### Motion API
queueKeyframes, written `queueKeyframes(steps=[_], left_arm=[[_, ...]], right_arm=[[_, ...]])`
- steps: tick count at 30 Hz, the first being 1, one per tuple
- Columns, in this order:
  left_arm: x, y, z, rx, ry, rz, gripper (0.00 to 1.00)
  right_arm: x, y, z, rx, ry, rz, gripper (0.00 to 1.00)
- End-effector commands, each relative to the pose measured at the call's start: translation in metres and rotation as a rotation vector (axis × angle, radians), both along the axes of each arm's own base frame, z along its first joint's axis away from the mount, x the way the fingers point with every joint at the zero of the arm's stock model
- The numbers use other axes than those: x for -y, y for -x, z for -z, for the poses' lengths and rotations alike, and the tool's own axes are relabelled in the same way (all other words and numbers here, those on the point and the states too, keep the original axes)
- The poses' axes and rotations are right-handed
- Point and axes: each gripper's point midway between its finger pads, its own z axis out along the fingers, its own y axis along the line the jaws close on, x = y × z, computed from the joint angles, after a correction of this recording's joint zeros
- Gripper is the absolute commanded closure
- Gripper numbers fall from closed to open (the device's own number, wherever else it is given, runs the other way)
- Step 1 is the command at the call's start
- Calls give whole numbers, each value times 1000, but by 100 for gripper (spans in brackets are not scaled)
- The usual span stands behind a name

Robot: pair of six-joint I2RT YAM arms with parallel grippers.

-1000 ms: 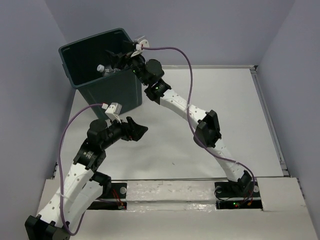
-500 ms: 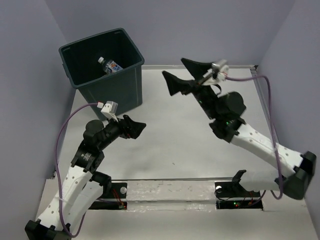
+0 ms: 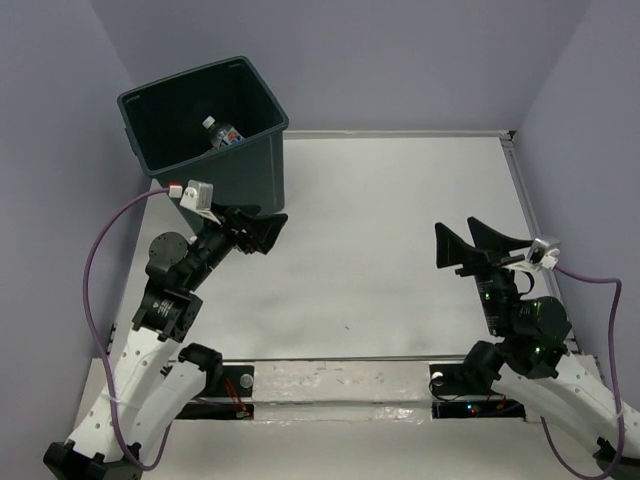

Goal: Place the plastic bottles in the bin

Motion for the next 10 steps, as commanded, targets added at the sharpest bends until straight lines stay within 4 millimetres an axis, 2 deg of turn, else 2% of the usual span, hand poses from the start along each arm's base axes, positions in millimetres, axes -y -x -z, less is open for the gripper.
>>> queueKeyframes(steps=[1,2,3,6,7,9,10], left_arm=[[-2,-2,-23,59,70,-22,1],[-3,-3,-23,57,76,-28,1],[-5,-5,-24,58,79,-43,1],[-6,-6,-31,77,76,-51,1],[-7,-5,-42,101,81,-52,1],[-6,-5,-55,131,80,-50,1],[-8,-1,-72,170,90,-48,1]], right_arm=[[9,-5,22,-76,25,53,0],[6,-7,21,-81,34,51,0],[5,-5,7,-62,27,42,0],[-2,-7,-12,-47,52,29,0],[4,-4,-35,-15,27,38,0],[8,-1,-57,16,-1,40,0],[14,6,-80,63,-17,40,0]])
